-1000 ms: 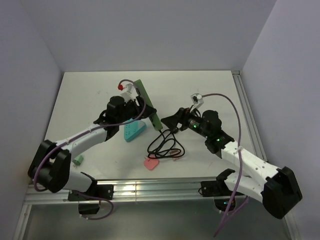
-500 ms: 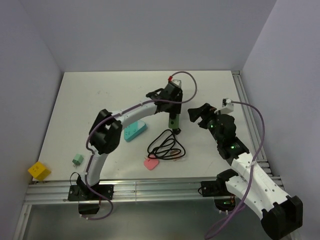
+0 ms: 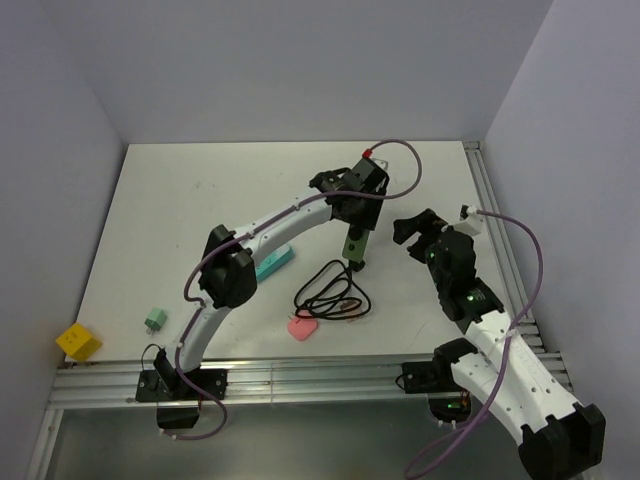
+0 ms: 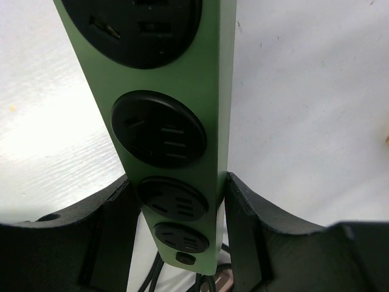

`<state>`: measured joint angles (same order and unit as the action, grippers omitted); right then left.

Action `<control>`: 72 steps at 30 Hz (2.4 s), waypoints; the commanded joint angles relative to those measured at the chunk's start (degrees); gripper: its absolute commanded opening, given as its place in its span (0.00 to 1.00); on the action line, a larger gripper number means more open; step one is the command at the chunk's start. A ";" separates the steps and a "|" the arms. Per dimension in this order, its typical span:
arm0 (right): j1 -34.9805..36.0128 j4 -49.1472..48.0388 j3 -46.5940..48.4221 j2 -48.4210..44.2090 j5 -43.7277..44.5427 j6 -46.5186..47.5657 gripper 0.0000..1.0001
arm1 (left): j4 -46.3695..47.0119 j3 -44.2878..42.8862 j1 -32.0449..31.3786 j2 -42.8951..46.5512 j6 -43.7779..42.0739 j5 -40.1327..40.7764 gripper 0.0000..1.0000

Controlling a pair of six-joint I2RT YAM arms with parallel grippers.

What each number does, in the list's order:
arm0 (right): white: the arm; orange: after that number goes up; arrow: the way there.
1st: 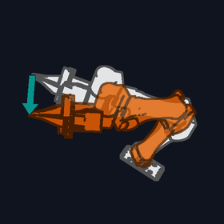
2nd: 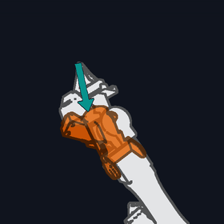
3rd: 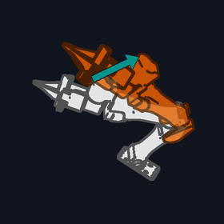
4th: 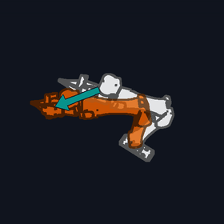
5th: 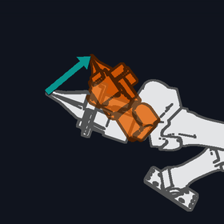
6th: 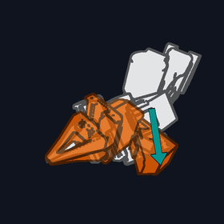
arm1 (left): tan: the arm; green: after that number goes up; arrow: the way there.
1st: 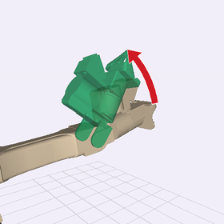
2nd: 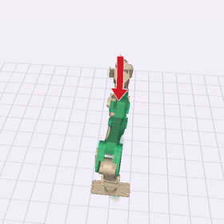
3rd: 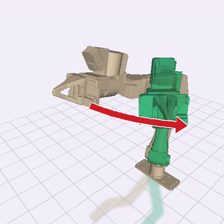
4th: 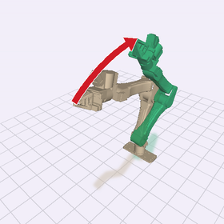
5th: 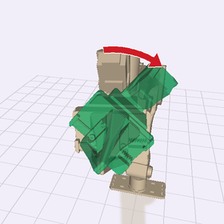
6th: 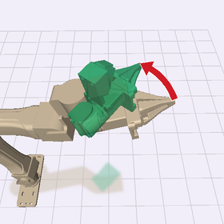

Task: Insert the plug
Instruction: Place the socket at the center of the board.

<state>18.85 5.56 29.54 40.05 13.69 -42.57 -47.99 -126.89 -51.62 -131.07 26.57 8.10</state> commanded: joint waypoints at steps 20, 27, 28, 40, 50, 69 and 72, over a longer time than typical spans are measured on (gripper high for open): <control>-2.94 7.35 1.05 -9.90 12.49 -3.93 0.83 | -2.99 -10.13 -9.29 -10.08 -8.63 -4.85 0.07; -3.12 7.01 -0.10 -14.74 12.94 -3.75 0.81 | -0.18 -8.72 -7.98 -13.95 -11.18 -0.12 0.07; -3.21 7.09 -0.01 -14.31 12.76 -3.66 0.81 | -0.18 -8.90 -7.97 -14.30 -11.88 0.33 0.09; -3.21 5.60 -0.36 -13.60 10.39 -2.96 0.79 | 6.67 -2.31 -7.97 -14.04 -21.89 6.05 0.15; -3.30 5.77 0.25 -12.63 9.33 -2.43 0.79 | 10.89 1.46 -7.97 -9.85 -22.35 7.37 0.57; -3.91 6.57 2.89 -2.89 4.60 -2.61 0.83 | 18.80 25.54 -3.15 25.40 -6.30 -1.86 0.95; -3.74 4.29 2.63 -0.68 0.99 -2.00 0.83 | 19.60 32.92 1.33 32.00 1.00 -2.21 0.95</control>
<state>15.33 12.91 30.39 37.87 18.98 -45.45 -29.78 -99.04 -54.89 -105.21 17.63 7.03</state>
